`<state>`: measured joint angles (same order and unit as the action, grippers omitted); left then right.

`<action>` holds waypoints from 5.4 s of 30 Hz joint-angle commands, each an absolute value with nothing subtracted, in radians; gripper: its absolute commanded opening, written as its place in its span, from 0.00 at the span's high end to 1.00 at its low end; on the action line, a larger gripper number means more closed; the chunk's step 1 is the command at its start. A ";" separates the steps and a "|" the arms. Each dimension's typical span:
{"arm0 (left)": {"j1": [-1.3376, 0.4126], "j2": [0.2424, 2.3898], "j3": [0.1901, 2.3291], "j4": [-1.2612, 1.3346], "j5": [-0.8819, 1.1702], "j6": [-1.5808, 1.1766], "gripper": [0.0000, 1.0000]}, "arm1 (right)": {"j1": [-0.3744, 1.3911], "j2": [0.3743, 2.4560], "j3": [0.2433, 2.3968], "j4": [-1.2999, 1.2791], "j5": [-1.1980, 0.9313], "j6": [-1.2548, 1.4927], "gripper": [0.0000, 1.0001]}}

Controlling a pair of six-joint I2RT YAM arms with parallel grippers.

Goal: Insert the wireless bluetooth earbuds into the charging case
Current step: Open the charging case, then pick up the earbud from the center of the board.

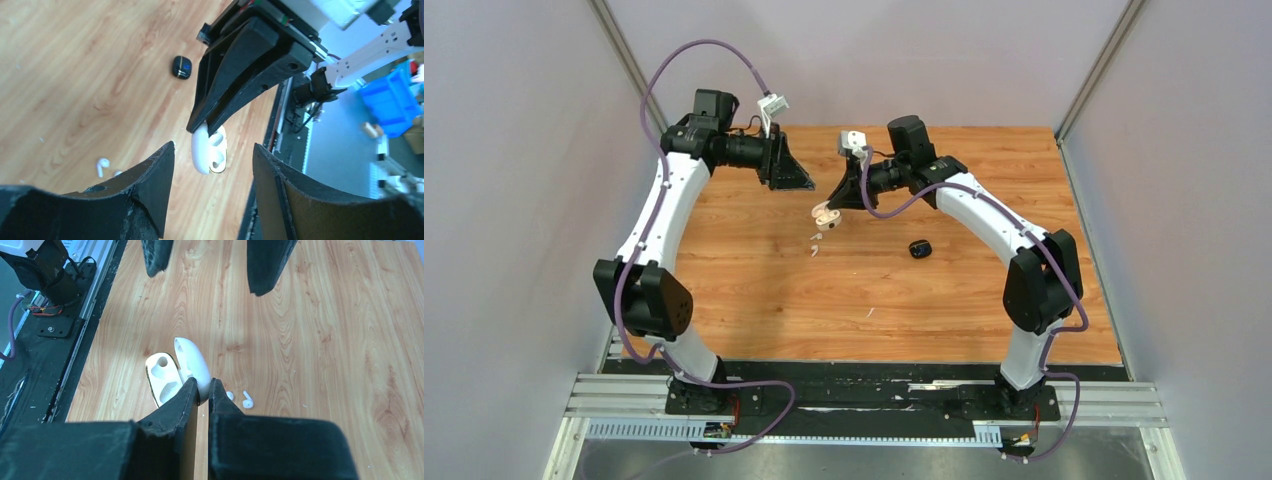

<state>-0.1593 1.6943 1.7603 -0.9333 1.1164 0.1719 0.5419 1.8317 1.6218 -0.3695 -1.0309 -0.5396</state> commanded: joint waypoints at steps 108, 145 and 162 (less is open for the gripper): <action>-0.241 1.503 1.668 -0.868 0.513 0.306 1.00 | 0.555 2.083 1.568 -0.377 -0.925 -0.868 0.77; -0.163 1.495 1.657 -0.847 0.468 0.180 1.00 | 0.646 2.367 1.887 -0.434 -0.350 0.168 0.66; -0.160 1.468 1.626 -0.854 0.478 0.179 1.00 | 0.668 2.382 1.891 -0.415 -0.387 0.149 0.62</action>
<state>-0.1673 1.5108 1.6279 -0.8772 0.4625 0.1856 0.6510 2.3528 1.8568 -0.4286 -0.3954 0.1696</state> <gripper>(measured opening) 0.039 0.387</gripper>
